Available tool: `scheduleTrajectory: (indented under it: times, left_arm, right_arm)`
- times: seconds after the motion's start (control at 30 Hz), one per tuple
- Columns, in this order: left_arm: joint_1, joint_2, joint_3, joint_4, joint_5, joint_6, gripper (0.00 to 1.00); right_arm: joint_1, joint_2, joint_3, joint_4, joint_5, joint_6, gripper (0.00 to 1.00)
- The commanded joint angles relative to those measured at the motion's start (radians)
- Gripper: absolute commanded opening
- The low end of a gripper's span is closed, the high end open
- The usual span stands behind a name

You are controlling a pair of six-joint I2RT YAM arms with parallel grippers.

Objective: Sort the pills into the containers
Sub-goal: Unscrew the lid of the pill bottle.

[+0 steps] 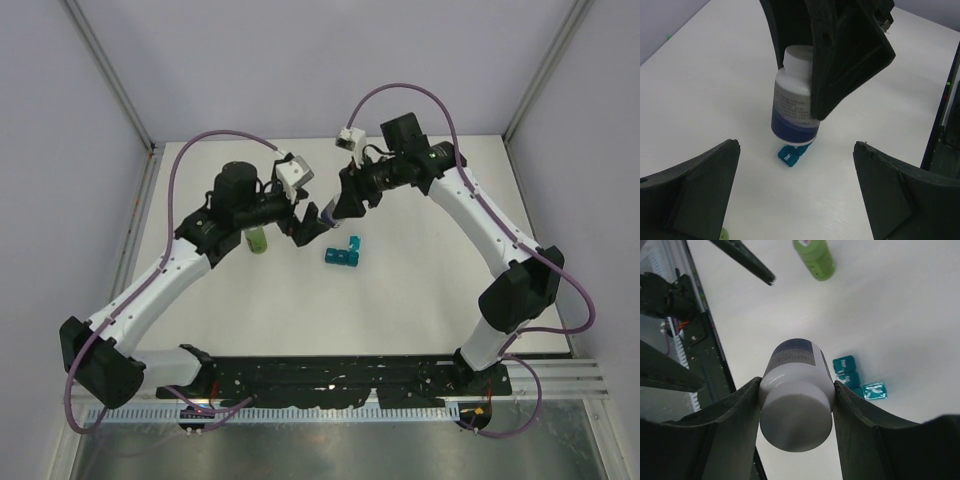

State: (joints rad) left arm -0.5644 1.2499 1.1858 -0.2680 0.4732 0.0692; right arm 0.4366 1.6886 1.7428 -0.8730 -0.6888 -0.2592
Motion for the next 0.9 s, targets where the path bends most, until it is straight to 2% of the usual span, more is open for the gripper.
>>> scheduleTrajectory:
  times: [0.0,0.23,0.57,0.73,0.87]
  left_arm:
    - [-0.038,0.002,0.035,0.013,-0.021,0.093,0.99]
    - [-0.063,-0.029,-0.044,0.067,-0.016,0.133,1.00]
    - [-0.092,-0.009,-0.057,0.099,-0.051,0.096,0.97]
    - [-0.107,0.011,-0.048,0.099,-0.076,0.081,0.89]
    - [-0.114,0.017,-0.048,0.102,-0.087,0.073,0.78]
  right_arm:
    - [0.033,-0.033,0.047,-0.026,-0.182,0.014,0.16]
    - [0.044,-0.059,0.040,-0.011,-0.256,0.031,0.15]
    - [0.044,-0.095,0.003,0.035,-0.279,0.067,0.15]
    - [0.042,-0.102,-0.012,0.045,-0.276,0.074,0.15]
    - [0.044,-0.113,-0.022,0.049,-0.275,0.077,0.15]
